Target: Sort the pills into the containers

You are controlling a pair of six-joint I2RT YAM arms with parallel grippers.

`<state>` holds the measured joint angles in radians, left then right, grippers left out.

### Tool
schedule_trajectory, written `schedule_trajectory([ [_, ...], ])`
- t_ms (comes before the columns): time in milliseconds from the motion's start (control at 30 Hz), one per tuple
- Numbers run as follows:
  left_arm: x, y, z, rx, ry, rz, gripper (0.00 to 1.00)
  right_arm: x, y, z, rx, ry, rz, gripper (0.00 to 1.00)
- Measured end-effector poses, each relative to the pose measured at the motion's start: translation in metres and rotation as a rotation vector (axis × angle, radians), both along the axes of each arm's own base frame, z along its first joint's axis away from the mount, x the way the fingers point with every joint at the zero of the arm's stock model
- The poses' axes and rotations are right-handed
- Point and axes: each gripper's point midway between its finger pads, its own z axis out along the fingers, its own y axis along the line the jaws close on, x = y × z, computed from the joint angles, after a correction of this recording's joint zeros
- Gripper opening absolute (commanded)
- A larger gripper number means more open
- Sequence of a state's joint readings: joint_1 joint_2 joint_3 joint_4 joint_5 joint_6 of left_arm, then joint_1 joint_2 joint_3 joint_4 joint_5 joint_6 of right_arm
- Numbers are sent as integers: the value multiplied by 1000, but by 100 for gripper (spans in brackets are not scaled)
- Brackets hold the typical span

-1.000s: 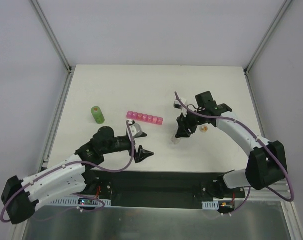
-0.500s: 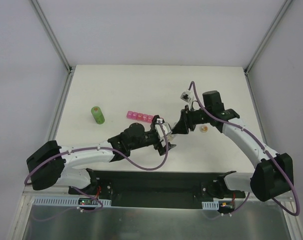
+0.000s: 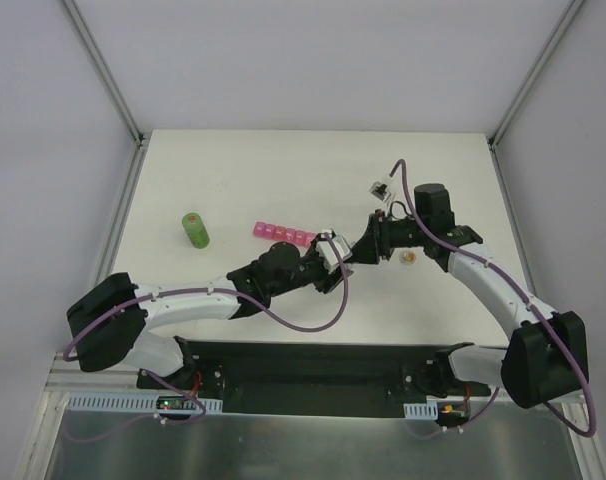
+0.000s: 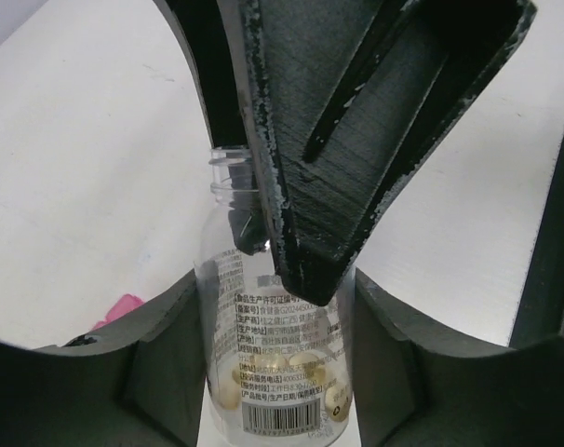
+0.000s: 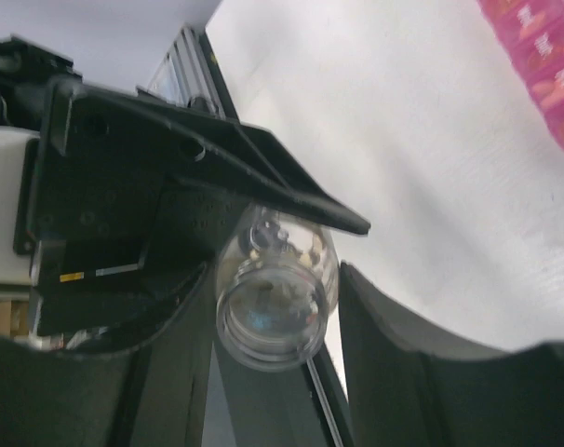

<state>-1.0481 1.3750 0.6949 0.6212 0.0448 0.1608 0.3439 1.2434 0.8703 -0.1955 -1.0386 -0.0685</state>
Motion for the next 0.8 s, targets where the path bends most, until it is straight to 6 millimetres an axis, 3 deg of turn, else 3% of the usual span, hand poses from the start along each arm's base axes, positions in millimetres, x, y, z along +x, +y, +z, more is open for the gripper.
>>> schedule_trajectory([
  [67,0,0,-1,4,10,2,21,2,0,1,6,-5,-7,17],
  [133,0,-1,0,4,19,5,15,3,0,2,14,-6,-10,31],
  [167,0,-1,0,6,22,5,14,3,0,2,16,-4,-9,41],
  [200,0,-1,0,7,25,3,13,3,0,2,18,-3,-9,60],
  [300,-2,-1,-1,9,34,-6,12,2,-2,1,20,-3,-8,85],
  [400,-7,4,-4,8,59,-20,11,7,-11,5,18,-52,-29,95],
  [567,-20,34,-16,3,110,-24,8,25,-49,11,-41,-212,-132,100],
  [667,-30,49,-19,1,126,-37,7,37,-71,-10,-214,-312,-171,100],
  [800,-51,63,-23,-11,152,-84,7,65,-114,-65,-549,-355,-194,98],
])
